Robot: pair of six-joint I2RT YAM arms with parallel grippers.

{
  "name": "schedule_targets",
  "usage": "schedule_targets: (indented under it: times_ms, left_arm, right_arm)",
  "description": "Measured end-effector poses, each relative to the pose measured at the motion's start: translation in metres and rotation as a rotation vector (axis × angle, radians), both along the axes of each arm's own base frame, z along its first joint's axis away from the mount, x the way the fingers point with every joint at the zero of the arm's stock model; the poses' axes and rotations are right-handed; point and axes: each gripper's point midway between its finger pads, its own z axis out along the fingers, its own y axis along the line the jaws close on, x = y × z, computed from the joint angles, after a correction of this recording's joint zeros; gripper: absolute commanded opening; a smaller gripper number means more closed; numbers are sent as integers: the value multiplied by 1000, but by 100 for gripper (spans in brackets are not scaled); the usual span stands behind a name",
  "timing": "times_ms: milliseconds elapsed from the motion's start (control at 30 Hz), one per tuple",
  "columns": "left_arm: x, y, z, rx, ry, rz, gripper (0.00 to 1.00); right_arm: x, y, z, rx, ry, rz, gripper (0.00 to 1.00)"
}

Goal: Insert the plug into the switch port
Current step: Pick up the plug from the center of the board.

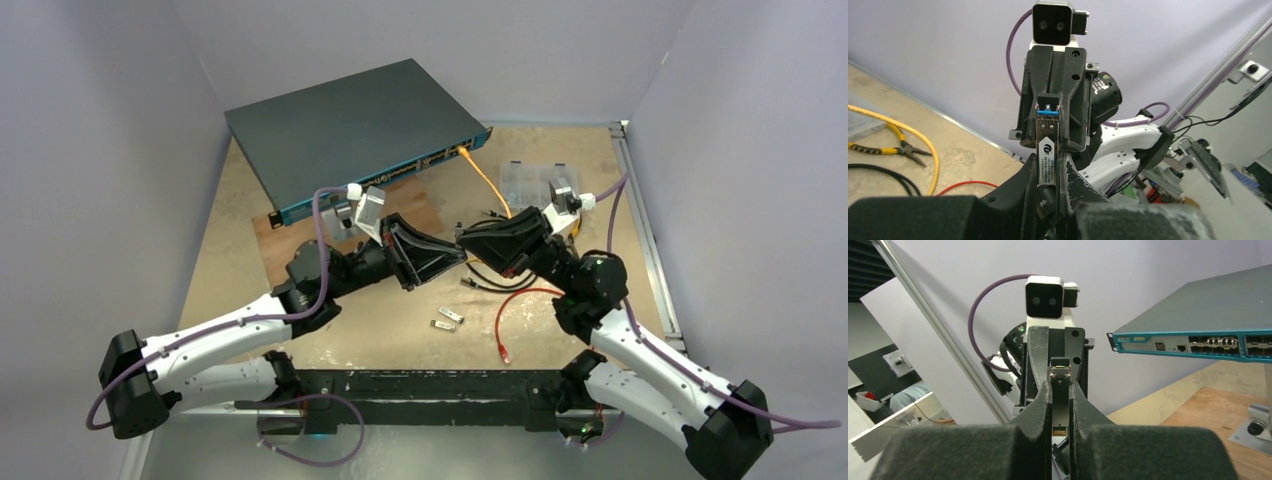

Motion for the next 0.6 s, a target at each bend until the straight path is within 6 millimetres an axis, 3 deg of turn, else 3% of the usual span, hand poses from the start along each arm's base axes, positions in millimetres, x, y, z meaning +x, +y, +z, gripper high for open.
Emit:
schedule_targets:
  times_ms: [133,233,433,600]
  left_arm:
    - [4,2,-10,78,-19,39,0]
    - [7,6,-16,161,-50,68,0]
    - [11,18,-14,370,-174,115,0]
    - [10,28,-21,568,-280,96,0]
  right_arm:
    - [3,2,-9,-44,6,-20,38]
    - [8,2,-12,-102,-11,-62,47]
    - [13,-2,-1,-255,-107,-168,59]
    - [13,-11,7,-410,-224,-245,62]
